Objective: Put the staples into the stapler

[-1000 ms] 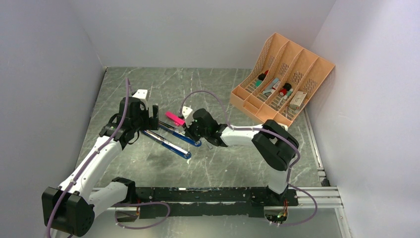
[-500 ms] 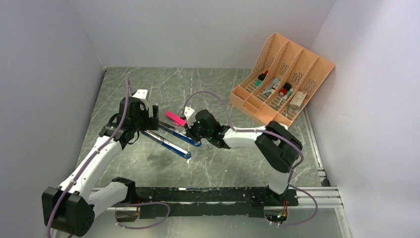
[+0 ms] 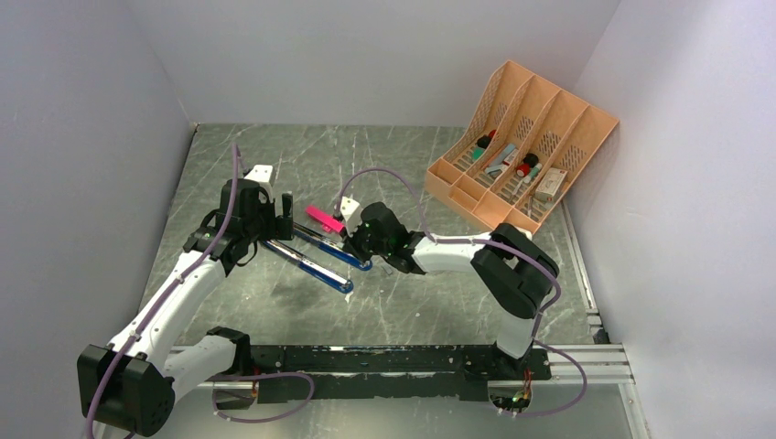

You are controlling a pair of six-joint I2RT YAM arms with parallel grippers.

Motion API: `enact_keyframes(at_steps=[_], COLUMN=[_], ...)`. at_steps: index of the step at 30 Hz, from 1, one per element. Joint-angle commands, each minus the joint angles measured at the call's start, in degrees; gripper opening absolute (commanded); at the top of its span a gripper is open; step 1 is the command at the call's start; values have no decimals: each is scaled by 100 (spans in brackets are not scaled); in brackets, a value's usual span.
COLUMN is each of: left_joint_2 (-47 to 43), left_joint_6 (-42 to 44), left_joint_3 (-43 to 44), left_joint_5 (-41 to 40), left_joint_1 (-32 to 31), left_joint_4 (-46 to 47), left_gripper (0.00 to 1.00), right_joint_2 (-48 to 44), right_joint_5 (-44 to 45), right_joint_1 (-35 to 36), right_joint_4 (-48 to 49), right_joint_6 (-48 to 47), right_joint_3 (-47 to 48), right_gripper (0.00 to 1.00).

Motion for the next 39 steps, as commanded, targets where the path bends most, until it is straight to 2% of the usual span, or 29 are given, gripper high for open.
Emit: enact_keyframes(at_steps=[1,39], left_joint_2=[-101,-98], left_joint_6=[59,60], left_joint_3=[25,22], left_joint_5=[129,138], left_joint_1=[8,8], left_joint_4=[157,159], left_gripper=[97,96], right_joint_2=[34,231], right_joint_5=[-57,62], right_joint_1=[-33,-31], right_joint_4=[-46,-378], right_joint_6=[25,-26], right_joint_3=[131,311], right_gripper=[0,0])
